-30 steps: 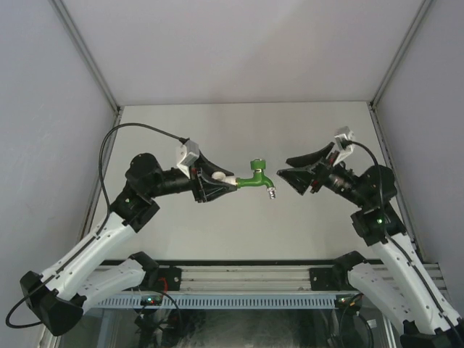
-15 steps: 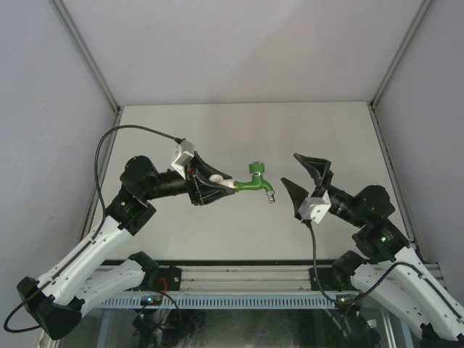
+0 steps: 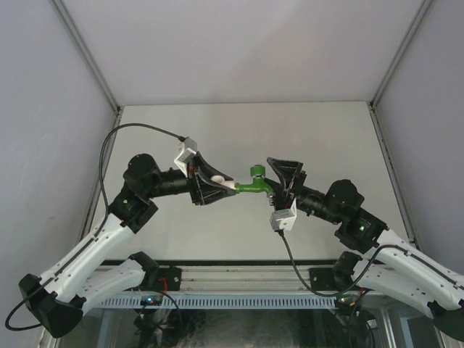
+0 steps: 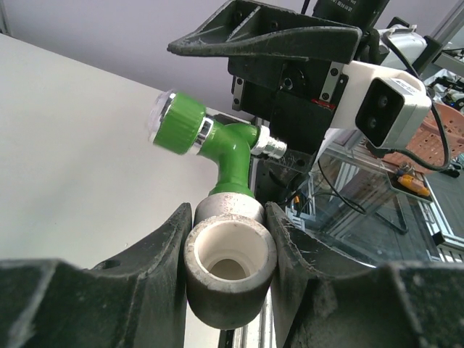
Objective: Install the water faucets
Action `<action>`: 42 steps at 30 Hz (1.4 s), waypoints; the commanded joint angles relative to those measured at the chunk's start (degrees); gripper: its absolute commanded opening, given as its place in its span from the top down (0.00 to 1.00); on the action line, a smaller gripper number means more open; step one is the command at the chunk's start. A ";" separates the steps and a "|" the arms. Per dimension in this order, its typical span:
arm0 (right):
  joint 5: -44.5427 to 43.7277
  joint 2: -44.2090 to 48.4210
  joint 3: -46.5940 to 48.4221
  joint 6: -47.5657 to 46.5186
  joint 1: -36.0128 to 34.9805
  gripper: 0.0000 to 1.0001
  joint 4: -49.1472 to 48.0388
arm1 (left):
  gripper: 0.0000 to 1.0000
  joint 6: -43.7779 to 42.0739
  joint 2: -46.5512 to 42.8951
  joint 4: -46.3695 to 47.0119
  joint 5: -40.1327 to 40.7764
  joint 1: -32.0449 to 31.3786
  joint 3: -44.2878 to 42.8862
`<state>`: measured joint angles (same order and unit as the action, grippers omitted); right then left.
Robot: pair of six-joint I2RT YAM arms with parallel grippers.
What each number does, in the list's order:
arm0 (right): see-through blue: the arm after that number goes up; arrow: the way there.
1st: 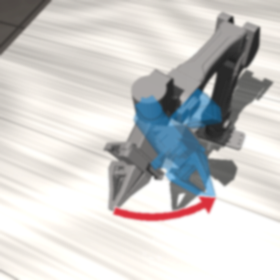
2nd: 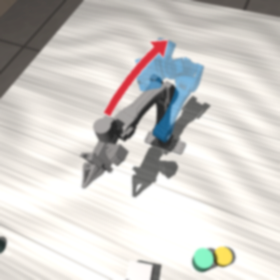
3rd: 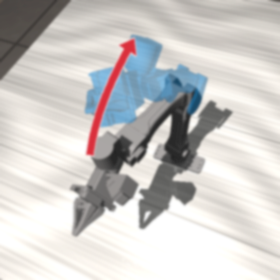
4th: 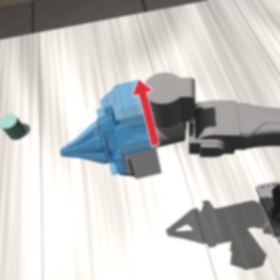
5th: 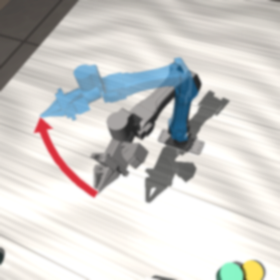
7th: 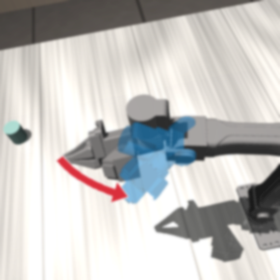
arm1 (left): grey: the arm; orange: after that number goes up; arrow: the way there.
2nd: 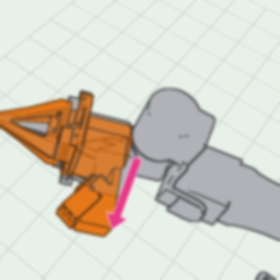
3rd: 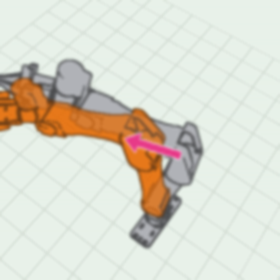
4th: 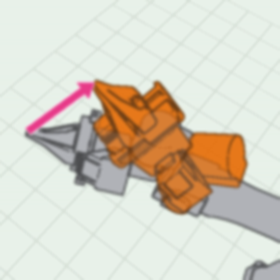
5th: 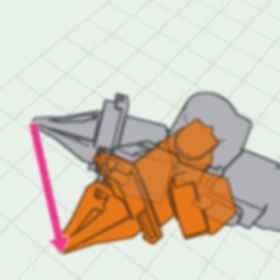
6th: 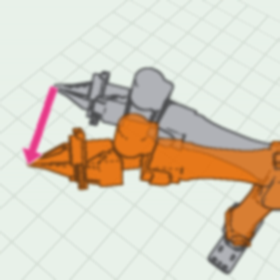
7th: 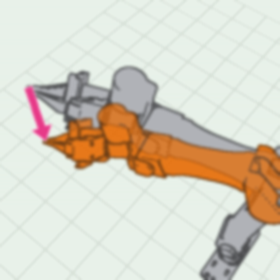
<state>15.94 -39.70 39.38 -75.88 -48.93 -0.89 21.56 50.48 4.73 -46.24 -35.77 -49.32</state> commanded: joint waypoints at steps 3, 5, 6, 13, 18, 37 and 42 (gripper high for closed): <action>6.38 -1.37 0.57 0.59 -2.21 0.32 -7.02 | 1.00 1.66 0.67 3.18 -0.70 0.04 -4.19; 8.33 -1.51 0.57 2.47 -2.31 0.35 -7.09 | 1.00 1.68 0.85 3.17 -0.86 -0.01 -4.41; 9.44 -1.51 0.54 3.38 -2.27 0.37 -7.11 | 1.00 1.62 0.93 3.18 -0.72 -0.05 -4.38; 10.95 -1.19 2.54 12.47 -2.38 0.75 -4.57 | 1.00 1.25 1.44 3.31 -0.88 -0.01 -4.56; 15.01 -1.11 6.22 21.16 -1.91 0.98 2.24 | 1.00 -0.76 1.06 3.16 -1.09 0.00 -4.70; 46.13 -15.46 7.16 155.60 25.77 1.00 -27.83 | 1.00 -15.82 -0.97 -2.23 2.48 -0.80 -5.88; 46.50 -17.14 2.39 165.69 24.76 0.69 -39.40 | 1.00 -15.58 -1.53 -2.62 2.32 -0.88 -5.88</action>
<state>59.70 -58.57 42.70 70.52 -24.36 -25.52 8.25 50.87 3.40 -43.44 -36.82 -52.42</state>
